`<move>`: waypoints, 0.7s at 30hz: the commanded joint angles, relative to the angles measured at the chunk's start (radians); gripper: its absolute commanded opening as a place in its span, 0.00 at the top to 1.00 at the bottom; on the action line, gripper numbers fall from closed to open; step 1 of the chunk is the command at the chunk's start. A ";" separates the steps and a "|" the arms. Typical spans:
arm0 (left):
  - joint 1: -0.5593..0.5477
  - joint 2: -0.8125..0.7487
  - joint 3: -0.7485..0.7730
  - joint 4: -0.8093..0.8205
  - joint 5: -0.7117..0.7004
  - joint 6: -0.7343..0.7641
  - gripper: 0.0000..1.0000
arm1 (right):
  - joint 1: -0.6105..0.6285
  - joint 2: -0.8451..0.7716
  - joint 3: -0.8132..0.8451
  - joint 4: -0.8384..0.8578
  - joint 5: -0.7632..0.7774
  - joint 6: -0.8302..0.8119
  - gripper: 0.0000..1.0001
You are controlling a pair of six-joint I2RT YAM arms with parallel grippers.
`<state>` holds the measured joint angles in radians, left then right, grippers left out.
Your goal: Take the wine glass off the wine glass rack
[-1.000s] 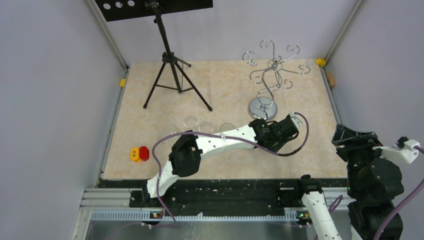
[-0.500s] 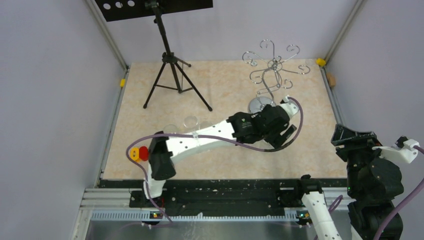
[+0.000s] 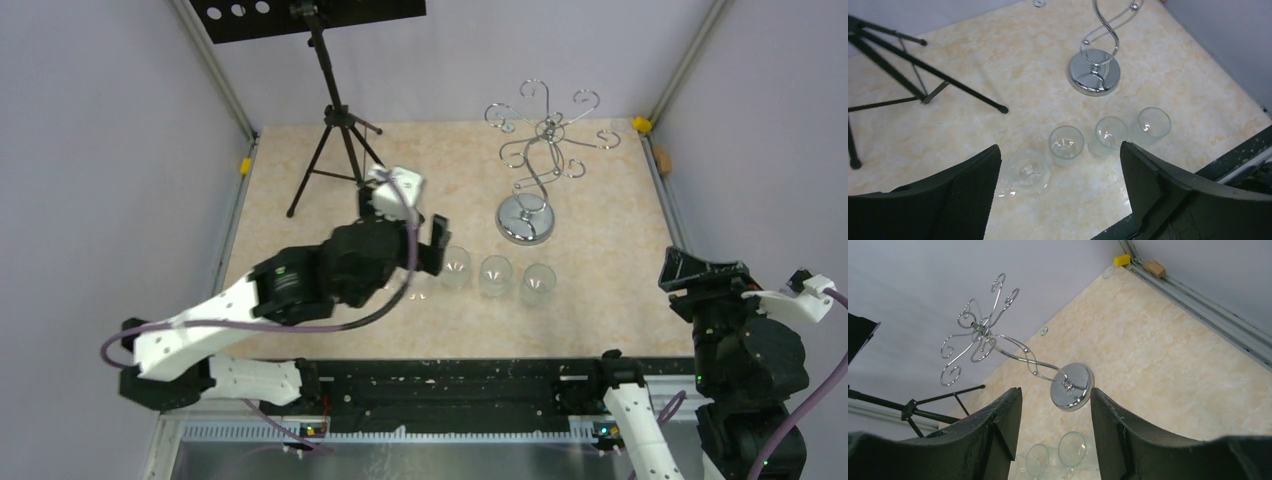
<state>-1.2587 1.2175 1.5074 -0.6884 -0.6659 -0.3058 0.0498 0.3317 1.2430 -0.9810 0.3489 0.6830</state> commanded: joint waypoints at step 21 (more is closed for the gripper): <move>0.001 -0.864 -0.166 -0.393 -0.422 -0.117 0.06 | -0.001 -0.084 0.141 0.044 0.133 -0.262 0.13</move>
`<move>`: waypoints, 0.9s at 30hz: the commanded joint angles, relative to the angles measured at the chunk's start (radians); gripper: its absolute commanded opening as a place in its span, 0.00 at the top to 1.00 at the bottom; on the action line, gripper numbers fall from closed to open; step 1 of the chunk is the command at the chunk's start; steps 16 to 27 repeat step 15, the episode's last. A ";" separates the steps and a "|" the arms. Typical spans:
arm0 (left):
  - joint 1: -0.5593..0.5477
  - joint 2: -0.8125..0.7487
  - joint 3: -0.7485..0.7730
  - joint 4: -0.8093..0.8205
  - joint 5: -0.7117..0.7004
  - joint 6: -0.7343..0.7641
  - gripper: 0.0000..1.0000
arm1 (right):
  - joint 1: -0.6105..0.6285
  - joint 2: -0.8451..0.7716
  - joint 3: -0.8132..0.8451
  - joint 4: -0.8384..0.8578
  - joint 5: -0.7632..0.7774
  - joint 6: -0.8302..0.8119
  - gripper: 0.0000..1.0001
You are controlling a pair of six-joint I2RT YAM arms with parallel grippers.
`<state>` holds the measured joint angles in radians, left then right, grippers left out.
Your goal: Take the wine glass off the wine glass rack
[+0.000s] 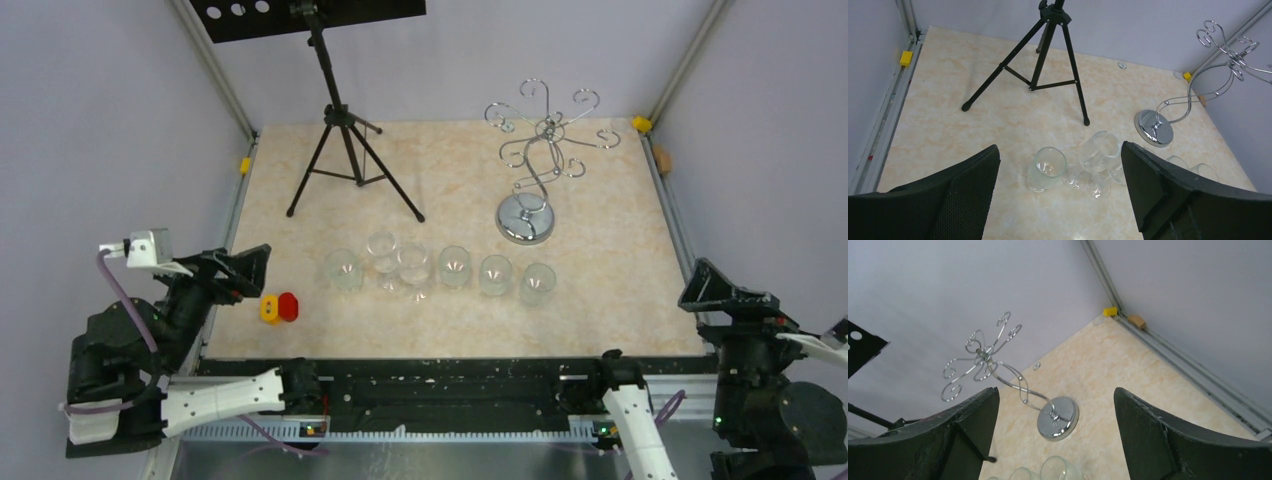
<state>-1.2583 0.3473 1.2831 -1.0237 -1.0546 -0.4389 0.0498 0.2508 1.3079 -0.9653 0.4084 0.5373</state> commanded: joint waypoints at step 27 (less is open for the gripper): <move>0.017 0.012 0.084 -0.049 -0.057 0.044 0.02 | -0.002 -0.035 0.098 0.017 0.112 -0.133 0.12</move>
